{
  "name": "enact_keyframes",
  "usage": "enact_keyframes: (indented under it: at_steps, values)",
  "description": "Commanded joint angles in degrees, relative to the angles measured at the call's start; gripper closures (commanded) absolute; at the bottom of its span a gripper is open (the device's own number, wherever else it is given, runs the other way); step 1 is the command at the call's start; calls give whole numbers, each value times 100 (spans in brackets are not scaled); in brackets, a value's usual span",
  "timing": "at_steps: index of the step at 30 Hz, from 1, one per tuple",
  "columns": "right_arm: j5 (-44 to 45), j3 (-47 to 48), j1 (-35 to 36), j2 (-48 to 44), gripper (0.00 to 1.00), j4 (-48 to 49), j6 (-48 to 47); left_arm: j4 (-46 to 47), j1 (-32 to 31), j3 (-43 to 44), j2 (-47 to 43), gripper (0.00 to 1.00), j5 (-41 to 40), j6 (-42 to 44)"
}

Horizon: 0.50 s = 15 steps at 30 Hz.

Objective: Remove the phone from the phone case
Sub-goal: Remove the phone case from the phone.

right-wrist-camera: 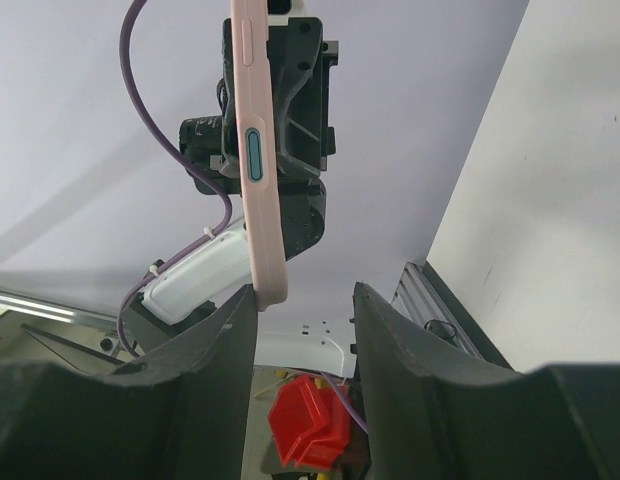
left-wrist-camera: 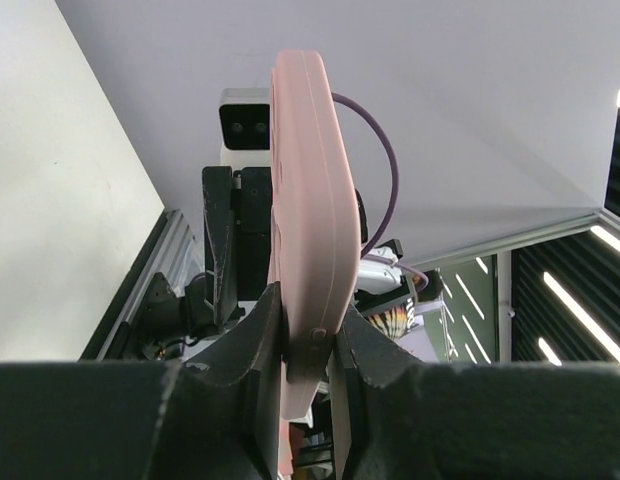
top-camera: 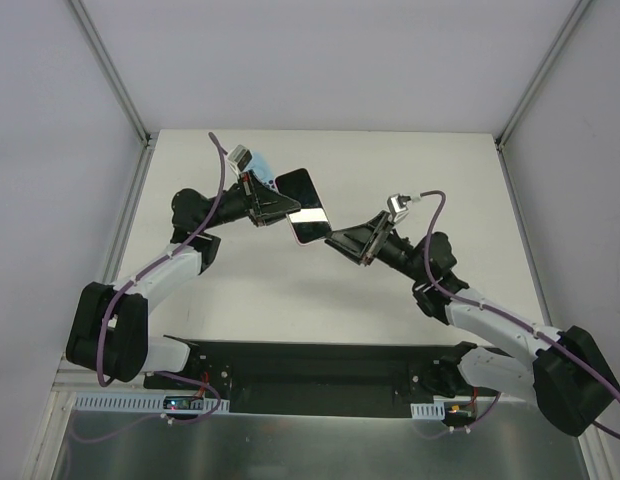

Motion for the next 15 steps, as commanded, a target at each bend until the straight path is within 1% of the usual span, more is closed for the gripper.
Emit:
enact_keyframes:
  at_steps: [1, 5, 9, 15]
  values:
    - [-21, 159, -139, 262, 57, -817, -383, 1277, 54, 377, -240, 100, -61, -646]
    - [-136, 414, -122, 376, 63, -728, -401, 1233, 54, 341, -231, 100, -35, -611]
    - [-390, 792, -69, 692, 64, -702, -471, 1189, 54, 306, -187, 100, -17, -567]
    - [-540, 1179, 89, 1053, 70, -579, -445, 1145, 54, 297, -143, 100, 9, -515]
